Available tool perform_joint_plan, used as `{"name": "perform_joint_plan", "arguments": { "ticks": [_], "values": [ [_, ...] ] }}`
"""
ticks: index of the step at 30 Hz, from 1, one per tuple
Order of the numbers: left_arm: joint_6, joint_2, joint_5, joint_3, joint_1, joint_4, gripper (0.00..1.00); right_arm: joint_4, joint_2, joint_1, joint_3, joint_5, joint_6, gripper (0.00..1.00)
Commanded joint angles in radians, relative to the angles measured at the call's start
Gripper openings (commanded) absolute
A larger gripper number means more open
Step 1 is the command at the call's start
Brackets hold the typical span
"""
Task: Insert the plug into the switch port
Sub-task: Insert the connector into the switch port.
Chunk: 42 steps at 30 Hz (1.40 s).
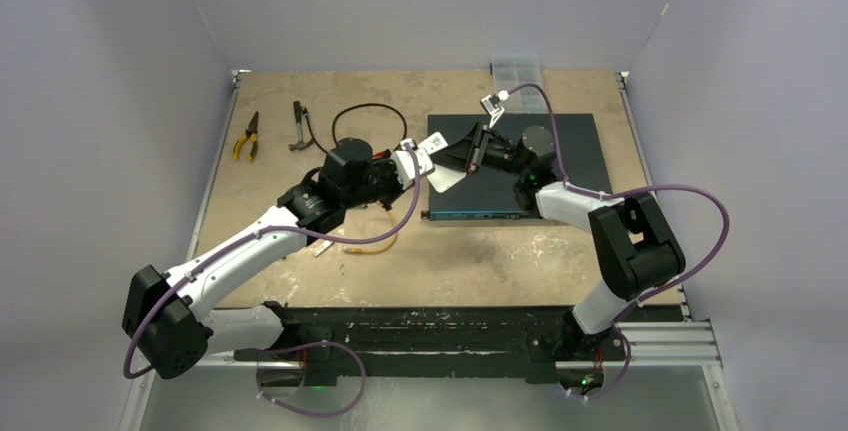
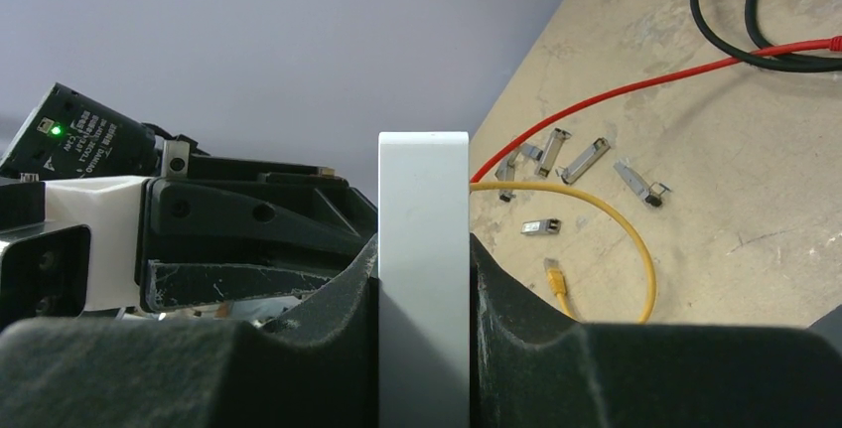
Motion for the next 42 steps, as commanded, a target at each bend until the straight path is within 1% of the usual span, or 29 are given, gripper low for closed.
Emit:
{"name": "perform_joint_plan", "arguments": {
  "ticks": [1, 4, 8, 11, 14, 18, 22, 26, 31, 34, 37, 38, 42],
  "values": [
    [0.02, 0.007, 0.071, 0.053, -0.016, 0.446, 0.0, -0.016, -0.008, 0.164, 0.013, -0.218, 0.046, 0.0],
    [-0.045, 0.029, 0.093, 0.05, -0.028, 0.497, 0.0, -0.015, 0.0, 0.178, 0.017, -0.202, 0.047, 0.0],
    [-0.042, 0.032, -0.005, 0.016, -0.102, 0.545, 0.0, 0.008, 0.006, 0.183, 0.011, -0.18, 0.066, 0.0],
    [-0.065, 0.024, -0.029, -0.023, -0.131, 0.62, 0.0, 0.049, 0.015, 0.183, 0.006, -0.179, 0.097, 0.0],
    [-0.042, 0.028, -0.045, -0.015, -0.14, 0.603, 0.0, 0.078, 0.023, 0.183, 0.009, -0.183, 0.118, 0.0],
    [0.018, 0.001, -0.075, 0.008, -0.134, 0.572, 0.0, 0.033, 0.019, 0.182, 0.006, -0.188, 0.077, 0.0],
    [0.017, 0.026, -0.033, 0.058, -0.129, 0.543, 0.0, 0.004, 0.015, 0.19, 0.006, -0.188, 0.055, 0.0],
    [-0.024, 0.075, -0.002, 0.059, -0.129, 0.621, 0.0, 0.001, 0.017, 0.213, 0.02, -0.185, 0.053, 0.0],
    [-0.021, 0.086, -0.018, 0.095, -0.13, 0.67, 0.0, -0.011, 0.026, 0.235, 0.005, -0.178, 0.043, 0.0],
    [-0.016, 0.097, -0.001, 0.124, -0.13, 0.662, 0.0, 0.004, 0.027, 0.237, -0.009, -0.178, 0.048, 0.0],
    [-0.021, 0.102, 0.024, 0.126, -0.13, 0.612, 0.0, 0.004, 0.014, 0.227, -0.013, -0.188, 0.06, 0.0],
    [-0.024, 0.096, 0.023, 0.114, -0.13, 0.6, 0.01, 0.005, 0.009, 0.218, -0.011, -0.187, 0.061, 0.0],
    [-0.016, 0.023, 0.001, 0.041, -0.129, 0.53, 0.15, 0.005, -0.01, 0.159, -0.004, -0.185, 0.069, 0.0]
  ]
}}
